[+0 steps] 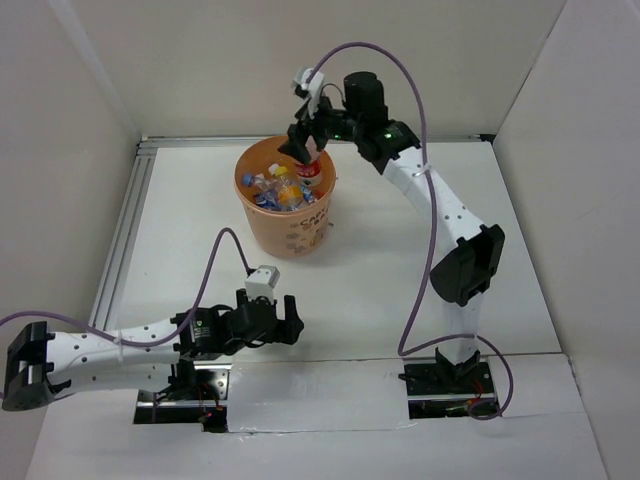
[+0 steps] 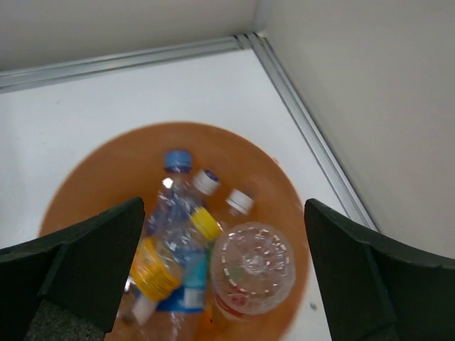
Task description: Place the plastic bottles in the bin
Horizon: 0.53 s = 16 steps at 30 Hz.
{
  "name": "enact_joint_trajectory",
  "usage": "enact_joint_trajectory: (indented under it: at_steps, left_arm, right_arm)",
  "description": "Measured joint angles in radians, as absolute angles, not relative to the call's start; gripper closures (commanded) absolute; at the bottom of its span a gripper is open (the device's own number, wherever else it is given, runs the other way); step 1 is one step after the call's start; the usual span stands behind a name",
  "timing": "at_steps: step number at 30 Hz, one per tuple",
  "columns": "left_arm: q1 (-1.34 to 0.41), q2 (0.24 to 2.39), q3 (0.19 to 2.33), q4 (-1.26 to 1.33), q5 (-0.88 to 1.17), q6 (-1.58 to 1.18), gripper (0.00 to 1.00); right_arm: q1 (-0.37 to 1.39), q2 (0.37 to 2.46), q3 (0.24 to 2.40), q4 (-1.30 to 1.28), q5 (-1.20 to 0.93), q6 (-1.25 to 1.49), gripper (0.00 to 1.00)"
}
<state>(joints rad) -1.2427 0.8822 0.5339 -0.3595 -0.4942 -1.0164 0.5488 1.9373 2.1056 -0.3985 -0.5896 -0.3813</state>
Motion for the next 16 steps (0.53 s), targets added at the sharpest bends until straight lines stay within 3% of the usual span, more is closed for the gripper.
enact_joint_trajectory:
  at_steps: [6, 10, 16]
  left_arm:
    - [-1.243, 0.910, 0.601, -0.361, -0.501, -0.986, 0.00]
    - [-1.243, 0.933, 0.637, -0.339, -0.503, -0.950, 0.00]
    - [-1.243, 0.966, 0.668, -0.328, -0.501, -0.912, 0.00]
  right_arm:
    - [0.338, 1.794, 1.980, -0.468, -0.519, -0.282, 0.00]
    - [0.197, 1.530, 1.651, -0.497, -0.336, -0.217, 0.00]
    - [0.163, 1.110, 1.149, -0.515, -0.153, -0.172, 0.00]
